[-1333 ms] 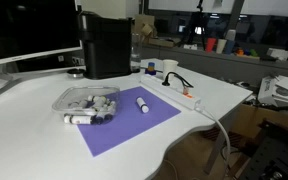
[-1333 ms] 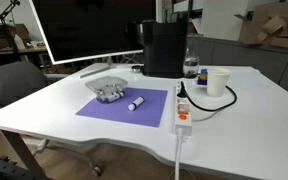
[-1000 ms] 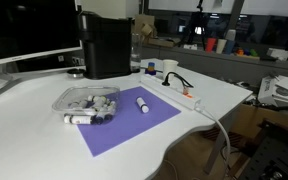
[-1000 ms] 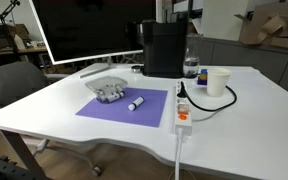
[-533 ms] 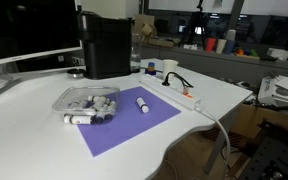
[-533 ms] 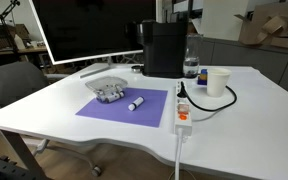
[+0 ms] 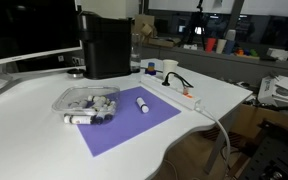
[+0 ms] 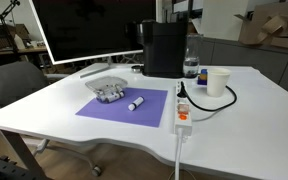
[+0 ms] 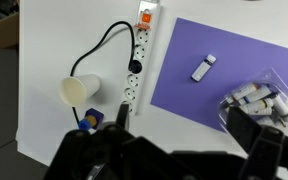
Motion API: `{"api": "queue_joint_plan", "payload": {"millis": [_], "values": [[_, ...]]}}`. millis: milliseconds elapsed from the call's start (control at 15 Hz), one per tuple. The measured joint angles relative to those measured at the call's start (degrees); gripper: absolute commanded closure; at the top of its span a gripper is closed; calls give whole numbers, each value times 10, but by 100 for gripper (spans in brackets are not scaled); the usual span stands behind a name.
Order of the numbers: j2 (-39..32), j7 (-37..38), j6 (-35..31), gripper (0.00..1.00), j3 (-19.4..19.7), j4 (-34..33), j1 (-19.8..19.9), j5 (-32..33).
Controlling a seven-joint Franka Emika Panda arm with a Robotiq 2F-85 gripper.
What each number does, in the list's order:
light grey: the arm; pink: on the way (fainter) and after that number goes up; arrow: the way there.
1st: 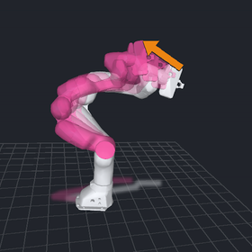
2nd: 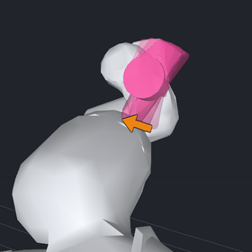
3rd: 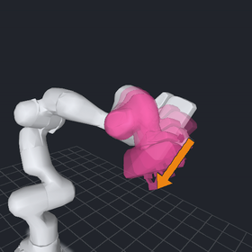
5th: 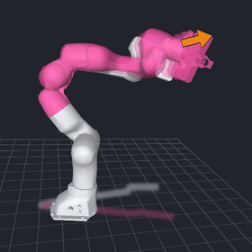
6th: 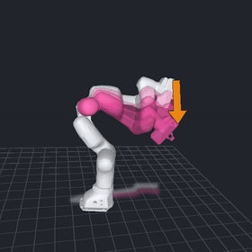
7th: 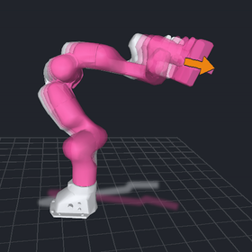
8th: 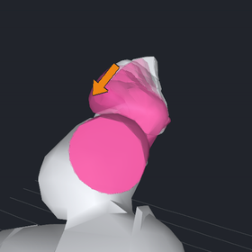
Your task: Open the box
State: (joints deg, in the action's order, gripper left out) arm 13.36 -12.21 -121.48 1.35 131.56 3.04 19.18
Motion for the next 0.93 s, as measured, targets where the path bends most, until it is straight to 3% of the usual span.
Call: {"api": "queue_joint_plan", "payload": {"millis": [400,800,933], "values": [[-109,-46,-111,0,-33,58,-39,48],[-186,-63,-311,0,-62,125,-76,117],[-194,-59,-343,0,-62,139,-80,133]]}}
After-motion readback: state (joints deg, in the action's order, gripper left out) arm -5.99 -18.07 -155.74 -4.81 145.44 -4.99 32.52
